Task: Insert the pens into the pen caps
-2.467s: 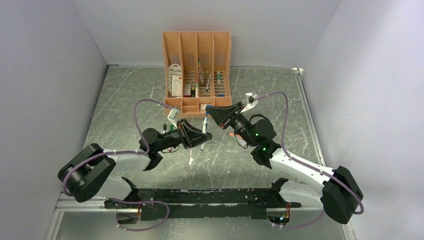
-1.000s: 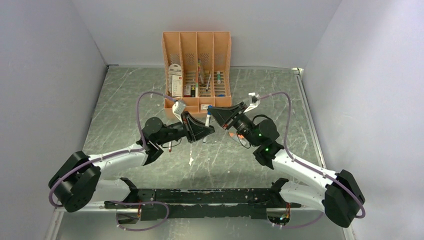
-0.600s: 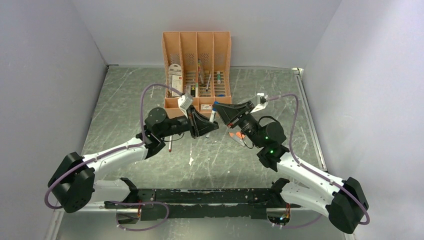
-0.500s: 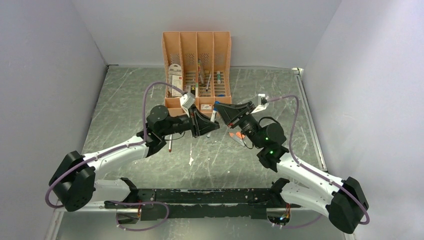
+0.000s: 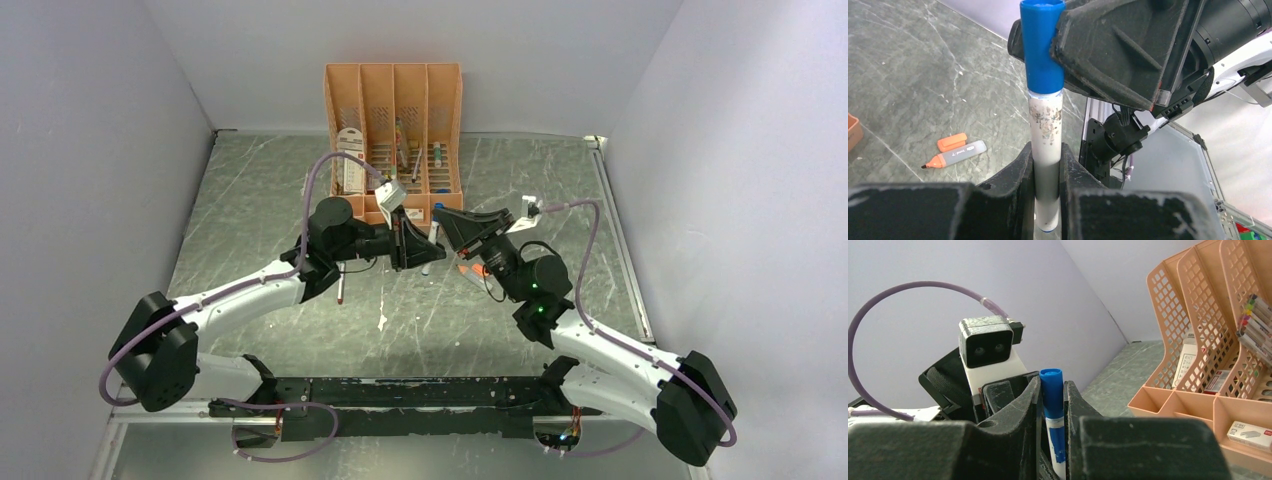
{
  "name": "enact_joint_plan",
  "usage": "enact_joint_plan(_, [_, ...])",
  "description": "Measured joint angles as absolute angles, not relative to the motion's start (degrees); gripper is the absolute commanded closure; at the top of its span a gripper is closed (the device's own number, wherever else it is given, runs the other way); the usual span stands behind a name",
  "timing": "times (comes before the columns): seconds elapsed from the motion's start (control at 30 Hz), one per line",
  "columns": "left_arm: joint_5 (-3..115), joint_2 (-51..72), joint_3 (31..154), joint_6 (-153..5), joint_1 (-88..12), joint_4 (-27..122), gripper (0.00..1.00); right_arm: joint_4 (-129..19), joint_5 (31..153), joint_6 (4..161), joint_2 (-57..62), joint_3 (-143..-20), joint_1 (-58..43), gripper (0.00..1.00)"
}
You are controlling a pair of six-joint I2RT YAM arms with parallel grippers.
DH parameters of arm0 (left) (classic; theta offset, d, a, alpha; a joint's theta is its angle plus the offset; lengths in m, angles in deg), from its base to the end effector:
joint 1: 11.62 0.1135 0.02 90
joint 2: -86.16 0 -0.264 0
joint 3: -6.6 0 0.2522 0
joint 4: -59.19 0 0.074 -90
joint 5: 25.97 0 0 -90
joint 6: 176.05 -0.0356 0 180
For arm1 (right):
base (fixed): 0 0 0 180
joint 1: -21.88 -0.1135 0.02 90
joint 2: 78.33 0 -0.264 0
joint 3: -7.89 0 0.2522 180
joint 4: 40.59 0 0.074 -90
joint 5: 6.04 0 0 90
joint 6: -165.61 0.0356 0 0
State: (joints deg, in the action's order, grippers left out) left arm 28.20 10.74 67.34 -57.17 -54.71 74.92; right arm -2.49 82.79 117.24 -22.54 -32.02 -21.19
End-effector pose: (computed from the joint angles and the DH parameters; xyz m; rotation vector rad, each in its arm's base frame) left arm 0.2051 -0.2204 0.3070 0.7517 1.5880 -1.4352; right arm 0.1580 0.1467 0.3043 0.0034 1.2836 1.2775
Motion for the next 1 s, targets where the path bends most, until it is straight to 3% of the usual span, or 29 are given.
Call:
enact_joint_plan(0.47, [20.1,9.6,68.7,-56.1,-52.8,74.2,0.93,-4.5,82.0,117.2,-25.3,-31.3,-22.0,1.00])
enact_joint_plan(0.9, [14.3,10.5,69.0,-66.1,-53.5,77.4,0.93,-22.2,85.4,105.3,-31.6,-40.4,-24.8,1.00])
enact_joint_plan(1.0, [14.4,10.9,69.5,-68.8,-53.7,75.6,0.93,-25.7,85.7,103.3,-32.5,-41.8,-25.1,0.93])
